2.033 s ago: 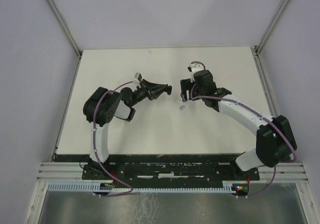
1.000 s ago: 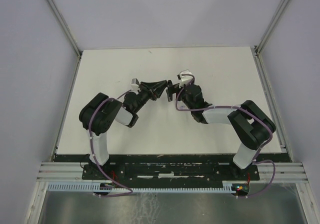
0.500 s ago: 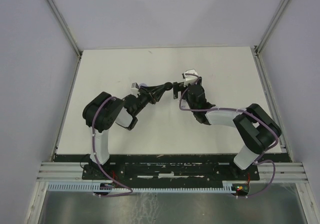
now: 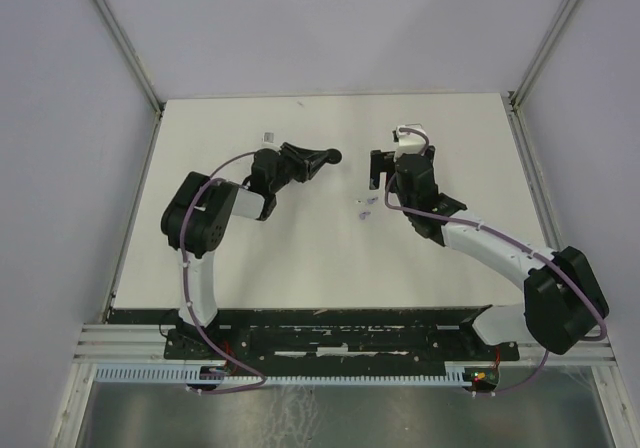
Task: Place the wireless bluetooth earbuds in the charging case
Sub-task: Place the charging case at the center of the board, then pick up the charging case at the center of the board.
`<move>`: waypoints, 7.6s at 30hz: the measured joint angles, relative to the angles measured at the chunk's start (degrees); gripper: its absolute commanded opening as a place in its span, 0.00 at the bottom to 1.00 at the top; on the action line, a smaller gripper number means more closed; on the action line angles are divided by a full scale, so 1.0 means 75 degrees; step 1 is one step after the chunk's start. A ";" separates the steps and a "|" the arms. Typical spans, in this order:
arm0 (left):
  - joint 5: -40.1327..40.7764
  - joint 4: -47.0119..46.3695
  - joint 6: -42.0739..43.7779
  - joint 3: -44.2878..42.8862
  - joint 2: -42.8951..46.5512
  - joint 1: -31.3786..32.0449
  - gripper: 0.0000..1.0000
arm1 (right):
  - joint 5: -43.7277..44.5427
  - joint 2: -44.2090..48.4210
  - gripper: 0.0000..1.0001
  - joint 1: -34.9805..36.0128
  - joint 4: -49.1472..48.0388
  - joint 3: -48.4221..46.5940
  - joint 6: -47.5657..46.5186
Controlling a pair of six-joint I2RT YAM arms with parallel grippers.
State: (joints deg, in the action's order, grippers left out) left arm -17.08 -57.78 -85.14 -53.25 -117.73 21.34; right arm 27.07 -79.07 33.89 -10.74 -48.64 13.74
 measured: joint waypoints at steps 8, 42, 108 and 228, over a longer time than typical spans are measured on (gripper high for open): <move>0.0064 0.2993 0.2218 -0.1772 -0.0140 0.0038 0.03 | -0.0070 0.0251 1.00 -0.0230 0.0618 0.0000 0.0108; 0.0836 0.5971 0.4220 -0.4007 -0.1361 0.0187 0.69 | -0.0586 0.0251 1.00 -0.0335 0.0816 0.0000 0.0335; 0.3159 0.8641 0.7064 -0.2841 0.0373 -0.0131 0.74 | -0.1279 -0.0423 1.00 -0.0335 0.0930 -0.0291 0.0405; -0.0519 0.6152 0.5712 0.1530 0.5196 -0.2923 0.71 | -0.3238 -0.6478 0.34 0.1160 0.1390 -0.5756 -0.1938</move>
State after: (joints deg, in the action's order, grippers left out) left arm -20.97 -11.64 -42.30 -41.78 -78.76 -0.58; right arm 2.79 -127.66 42.59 -0.32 -91.81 -0.80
